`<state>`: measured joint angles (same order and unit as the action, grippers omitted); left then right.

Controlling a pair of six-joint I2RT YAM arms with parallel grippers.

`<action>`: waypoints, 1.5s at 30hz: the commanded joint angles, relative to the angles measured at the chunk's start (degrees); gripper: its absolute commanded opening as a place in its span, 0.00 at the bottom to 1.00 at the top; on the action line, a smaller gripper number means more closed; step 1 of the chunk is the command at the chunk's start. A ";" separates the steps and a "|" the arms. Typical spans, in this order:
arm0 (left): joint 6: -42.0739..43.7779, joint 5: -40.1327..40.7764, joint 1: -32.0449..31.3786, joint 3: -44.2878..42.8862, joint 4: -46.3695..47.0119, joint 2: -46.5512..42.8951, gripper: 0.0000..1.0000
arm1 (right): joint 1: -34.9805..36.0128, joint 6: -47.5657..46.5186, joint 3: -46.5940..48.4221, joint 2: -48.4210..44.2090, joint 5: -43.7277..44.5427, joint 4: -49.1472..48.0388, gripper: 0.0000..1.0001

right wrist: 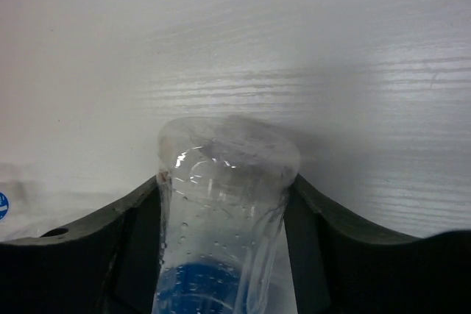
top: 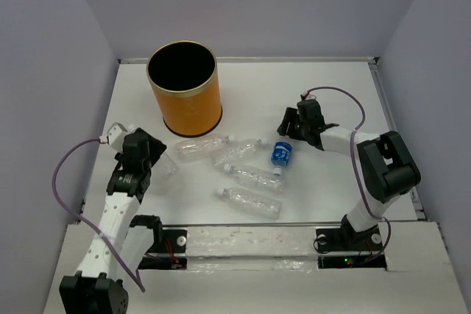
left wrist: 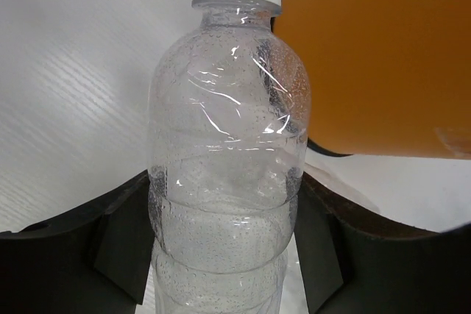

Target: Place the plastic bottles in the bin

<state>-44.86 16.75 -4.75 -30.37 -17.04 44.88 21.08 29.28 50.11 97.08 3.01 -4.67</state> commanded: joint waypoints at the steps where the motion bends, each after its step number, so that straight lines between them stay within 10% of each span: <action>1: 2.49 -2.15 0.01 -3.89 -1.94 -10.32 0.65 | 0.28 -0.71 1.49 -3.91 3.50 -2.28 0.53; 13: 8.03 -15.43 -0.87 -31.90 13.83 -0.71 0.65 | 0.28 -4.31 -2.03 -26.91 8.51 2.47 0.45; 21: 11.98 -9.55 -1.75 -45.20 30.03 17.32 0.65 | 1.33 -5.11 -1.68 -37.39 7.46 3.17 0.45; 34: 32.98 6.97 -14.40 -59.37 39.45 42.29 0.71 | 6.52 -5.99 3.94 -35.38 3.59 -0.07 0.45; 40: 34.58 8.73 -14.93 -55.59 40.68 42.83 0.98 | 10.99 -7.56 9.11 -32.48 2.45 -2.36 0.45; 45: 32.30 7.16 -15.02 -55.23 37.61 38.45 0.99 | 14.77 -9.59 14.66 -28.97 1.57 -4.03 0.45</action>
<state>-12.45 22.31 -20.10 -85.62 17.98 89.80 33.08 22.24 58.57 66.54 6.04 -3.03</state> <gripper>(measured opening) 0.990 0.664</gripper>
